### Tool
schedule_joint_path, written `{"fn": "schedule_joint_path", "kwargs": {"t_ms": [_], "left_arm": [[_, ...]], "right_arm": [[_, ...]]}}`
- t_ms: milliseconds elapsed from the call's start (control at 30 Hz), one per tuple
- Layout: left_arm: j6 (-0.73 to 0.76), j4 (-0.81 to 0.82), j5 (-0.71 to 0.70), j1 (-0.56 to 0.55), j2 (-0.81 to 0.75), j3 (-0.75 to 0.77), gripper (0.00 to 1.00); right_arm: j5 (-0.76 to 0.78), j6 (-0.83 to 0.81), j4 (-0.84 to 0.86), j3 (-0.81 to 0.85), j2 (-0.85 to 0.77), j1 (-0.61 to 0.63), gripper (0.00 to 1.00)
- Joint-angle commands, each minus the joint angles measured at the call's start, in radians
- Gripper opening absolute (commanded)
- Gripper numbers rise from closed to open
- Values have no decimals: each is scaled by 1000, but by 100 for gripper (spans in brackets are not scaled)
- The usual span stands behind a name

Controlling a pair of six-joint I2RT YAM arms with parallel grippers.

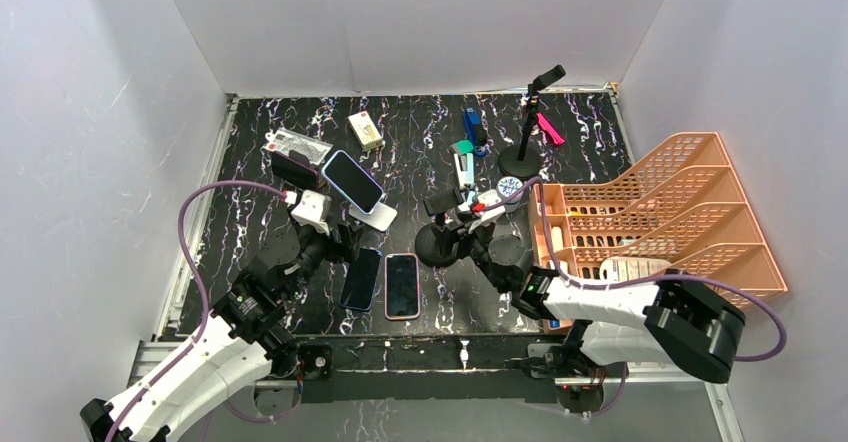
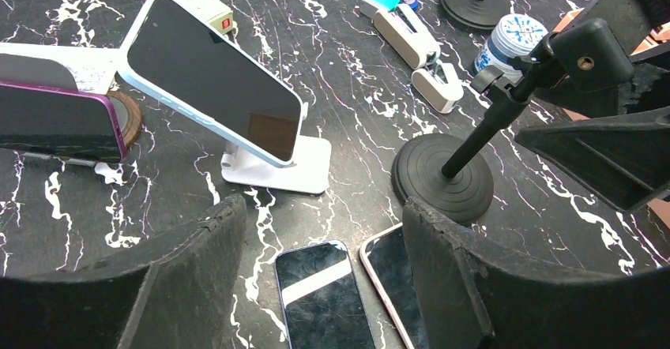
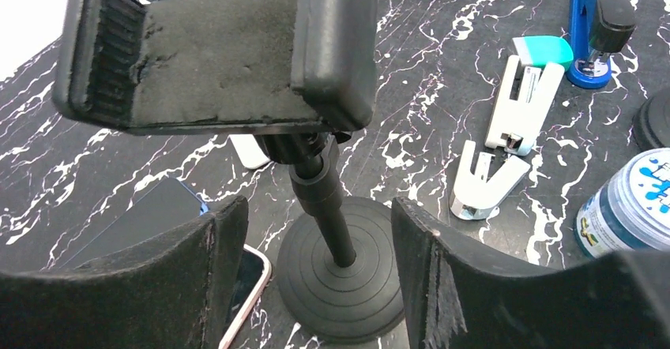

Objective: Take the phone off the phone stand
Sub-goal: Pick up the phone stand at the center of the board.

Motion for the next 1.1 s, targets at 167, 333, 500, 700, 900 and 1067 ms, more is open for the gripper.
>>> {"fn": "schedule_joint_path", "kwargs": {"t_ms": [167,333,500,700,900,1067], "left_arm": [[9,24,-29,-2,-8,32,70],[11,22,-30,-2,-8,34,70],[11,25,-26,-3,-5,33,70],[11,26,-21,-2,-1,33,70],[11,24,-20,-2,-3,35,70],[9,24,-18,-2,-3,35,70]], "right_arm": [[60,-12,291,19,133,2,69],[68,-31,332,37,190,0,65],[65,-40,355,53,233,-1,57],[56,-59,375,75,271,-3,50],[67,-77,392,91,300,-7,43],[49,-112,374,110,276,-6,29]]}}
